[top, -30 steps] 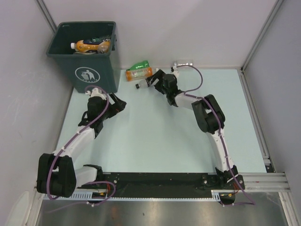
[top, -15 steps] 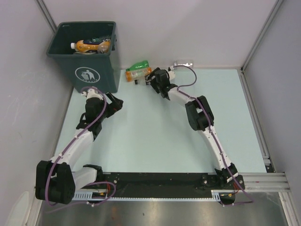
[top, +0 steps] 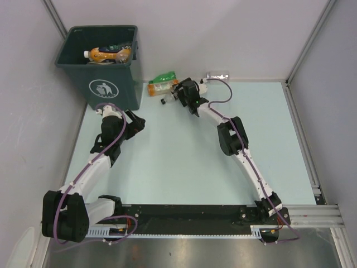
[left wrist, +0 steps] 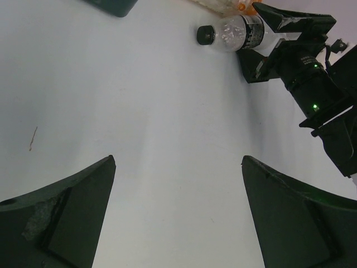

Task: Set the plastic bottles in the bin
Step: Pick up the plastic bottle at the center of the board.

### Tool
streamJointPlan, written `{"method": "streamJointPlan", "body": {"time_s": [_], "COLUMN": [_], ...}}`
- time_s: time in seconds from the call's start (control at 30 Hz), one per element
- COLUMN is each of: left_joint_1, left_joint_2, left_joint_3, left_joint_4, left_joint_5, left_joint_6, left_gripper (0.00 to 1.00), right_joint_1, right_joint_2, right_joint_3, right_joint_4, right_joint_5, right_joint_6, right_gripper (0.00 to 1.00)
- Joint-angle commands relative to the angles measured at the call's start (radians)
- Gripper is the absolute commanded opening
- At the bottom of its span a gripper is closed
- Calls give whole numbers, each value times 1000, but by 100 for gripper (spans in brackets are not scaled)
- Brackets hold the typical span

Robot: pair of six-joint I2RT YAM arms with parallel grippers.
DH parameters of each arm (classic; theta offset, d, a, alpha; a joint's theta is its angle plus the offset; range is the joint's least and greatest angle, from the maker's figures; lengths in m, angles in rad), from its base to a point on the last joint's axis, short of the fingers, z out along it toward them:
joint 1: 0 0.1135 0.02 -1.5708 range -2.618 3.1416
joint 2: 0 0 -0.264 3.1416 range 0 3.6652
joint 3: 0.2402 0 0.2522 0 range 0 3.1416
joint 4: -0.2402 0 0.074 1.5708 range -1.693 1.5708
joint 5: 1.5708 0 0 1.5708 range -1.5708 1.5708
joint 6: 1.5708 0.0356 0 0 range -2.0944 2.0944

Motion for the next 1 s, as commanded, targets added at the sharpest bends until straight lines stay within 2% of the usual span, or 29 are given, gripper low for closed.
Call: {"method": "streamJointPlan", "body": {"time_s": [0.0, 0.03, 0.17, 0.27, 0.37, 0.5, 0.63, 0.67, 0.83, 0.97], "left_joint_1": [-5, -5, -5, -3, -3, -5, -5, -6, -54, -100], "left_joint_2": [-14, -13, -8, -5, -8, -28, -62, -60, -42, -25], "left_joint_3": [9, 10, 12, 15, 23, 40, 47, 46, 32, 18], "left_joint_4": [15, 13, 13, 13, 1, -19, -5, 13, 64, 130], "left_joint_5": [-15, -15, -18, -9, 2, 17, 138, 206, 331, 413], "left_joint_6": [10, 13, 15, 13, 15, 18, 52, 55, 63, 61], "left_gripper": [100, 100, 100, 100, 100, 100, 100, 100, 99, 99], "right_joint_1": [-11, -11, -14, -6, 3, 18, 31, 32, 43, 77], "right_joint_2": [65, 69, 60, 13, -76, -229, -413, -459, -769, -924], "right_joint_3": [47, 45, 34, -7, -120, -295, -525, -562, -844, -952], "right_joint_4": [-35, -33, -36, -6, 54, 149, 180, 178, 212, 105], "right_joint_5": [57, 57, 54, 70, 97, 119, 90, 77, -59, -172], "right_joint_6": [32, 35, 14, -23, -75, -155, -230, -257, -328, -425], "right_gripper": [79, 75, 46, 36, 30, 26, 26, 26, 26, 26]}}
